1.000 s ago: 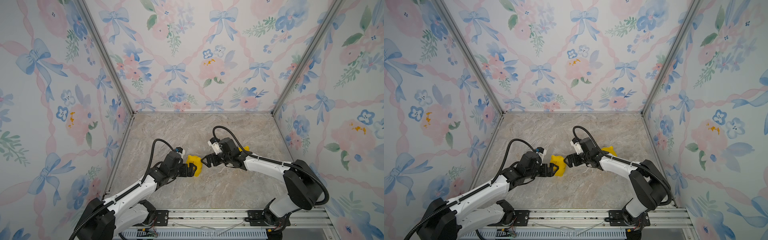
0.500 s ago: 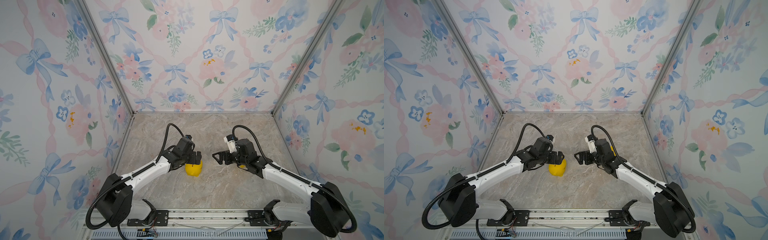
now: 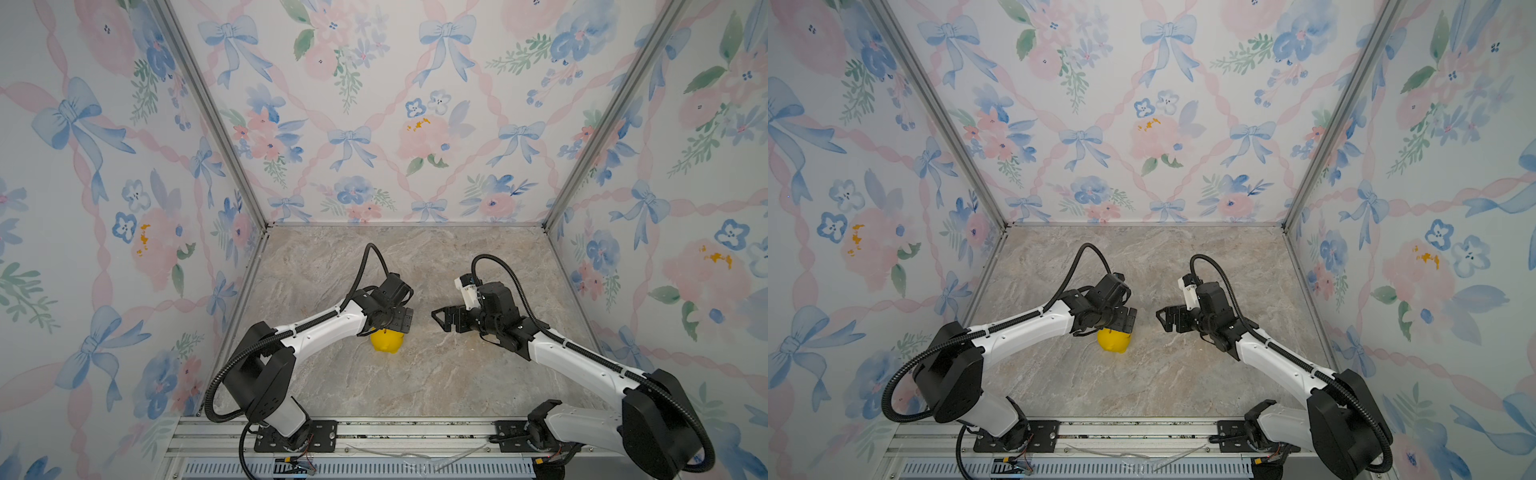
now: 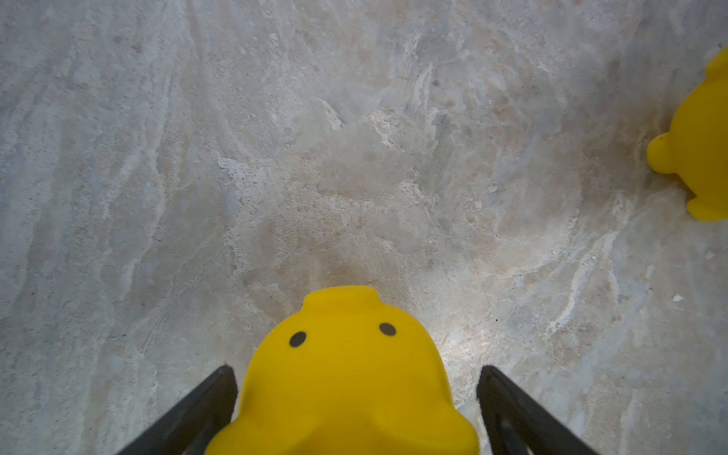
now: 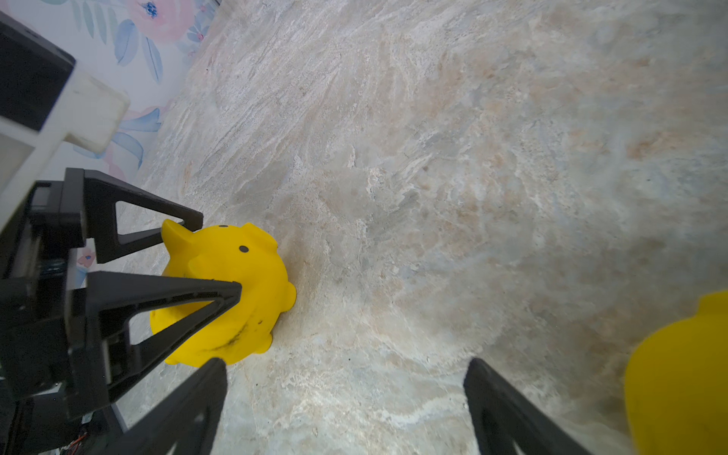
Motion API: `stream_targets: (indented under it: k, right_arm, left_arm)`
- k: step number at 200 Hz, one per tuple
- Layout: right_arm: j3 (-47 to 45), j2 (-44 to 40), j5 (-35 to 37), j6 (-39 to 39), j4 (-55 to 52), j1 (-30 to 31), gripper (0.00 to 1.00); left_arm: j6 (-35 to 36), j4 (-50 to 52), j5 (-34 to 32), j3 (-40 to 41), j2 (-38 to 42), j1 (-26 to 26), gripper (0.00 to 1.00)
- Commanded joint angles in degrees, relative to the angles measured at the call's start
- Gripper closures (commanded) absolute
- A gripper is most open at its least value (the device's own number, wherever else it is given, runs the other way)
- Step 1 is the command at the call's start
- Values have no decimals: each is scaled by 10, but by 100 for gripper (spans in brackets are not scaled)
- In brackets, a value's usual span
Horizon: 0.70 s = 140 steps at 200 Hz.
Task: Open piggy banks
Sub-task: Adjust the piggy bank at the center of the board.
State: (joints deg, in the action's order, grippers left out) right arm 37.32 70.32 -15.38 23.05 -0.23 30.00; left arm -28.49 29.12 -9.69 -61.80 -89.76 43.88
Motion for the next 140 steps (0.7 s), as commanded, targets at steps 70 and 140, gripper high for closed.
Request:
stream_targets:
  k: [70,140]
  right_arm:
    - [-2,2,-19,10,12,-5,4]
    - [-2,2,-61,33,44,-7,4]
  left_arm:
    - [16,19,-24,-9,1,4,20]
    - [11,-11,77,-14,52,-12,27]
